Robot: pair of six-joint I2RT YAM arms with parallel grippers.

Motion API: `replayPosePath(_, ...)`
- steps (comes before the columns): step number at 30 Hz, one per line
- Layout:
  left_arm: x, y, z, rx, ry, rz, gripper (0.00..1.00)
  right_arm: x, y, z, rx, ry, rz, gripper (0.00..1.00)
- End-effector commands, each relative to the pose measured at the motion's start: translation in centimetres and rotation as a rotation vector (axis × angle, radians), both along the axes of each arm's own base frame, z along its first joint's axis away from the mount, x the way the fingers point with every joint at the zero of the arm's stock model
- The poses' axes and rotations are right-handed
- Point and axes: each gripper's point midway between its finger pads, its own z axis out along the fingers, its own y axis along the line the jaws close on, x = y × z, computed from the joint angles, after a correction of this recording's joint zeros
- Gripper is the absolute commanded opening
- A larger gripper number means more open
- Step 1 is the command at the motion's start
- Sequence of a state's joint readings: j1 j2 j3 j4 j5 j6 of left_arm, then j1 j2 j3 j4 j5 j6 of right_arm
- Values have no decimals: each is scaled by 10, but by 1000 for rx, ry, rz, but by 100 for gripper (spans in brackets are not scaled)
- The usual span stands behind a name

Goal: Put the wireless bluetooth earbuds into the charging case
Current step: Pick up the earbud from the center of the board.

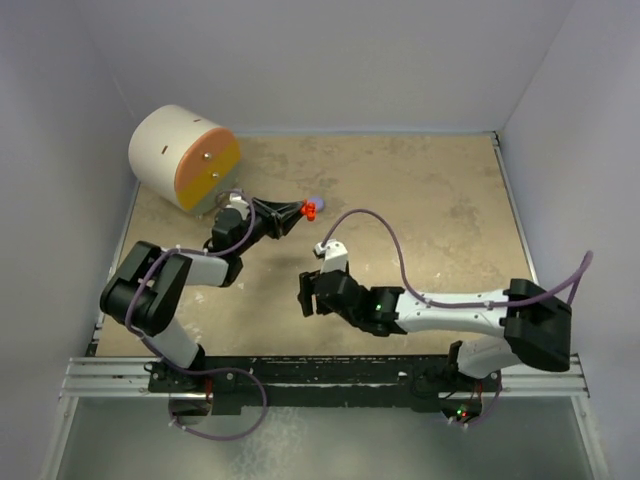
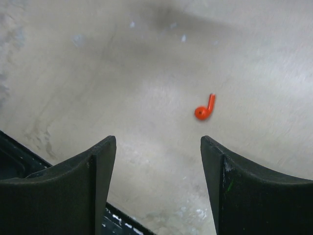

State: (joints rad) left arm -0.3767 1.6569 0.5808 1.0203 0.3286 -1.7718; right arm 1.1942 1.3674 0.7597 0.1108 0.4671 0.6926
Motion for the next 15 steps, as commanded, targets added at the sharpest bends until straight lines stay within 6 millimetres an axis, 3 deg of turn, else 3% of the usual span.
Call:
replayPosePath(1,-8,22,24,0,-92,32,0,-7,8,1,11,37,-130,72)
replayPosePath(7,-15,40,19,45,-84,71,0,-16,5,-36,-84,103,-208,72)
replayPosePath(15,-19,51,22,54,-87,82,0,-14,11,-52,-82,158,-294,70)
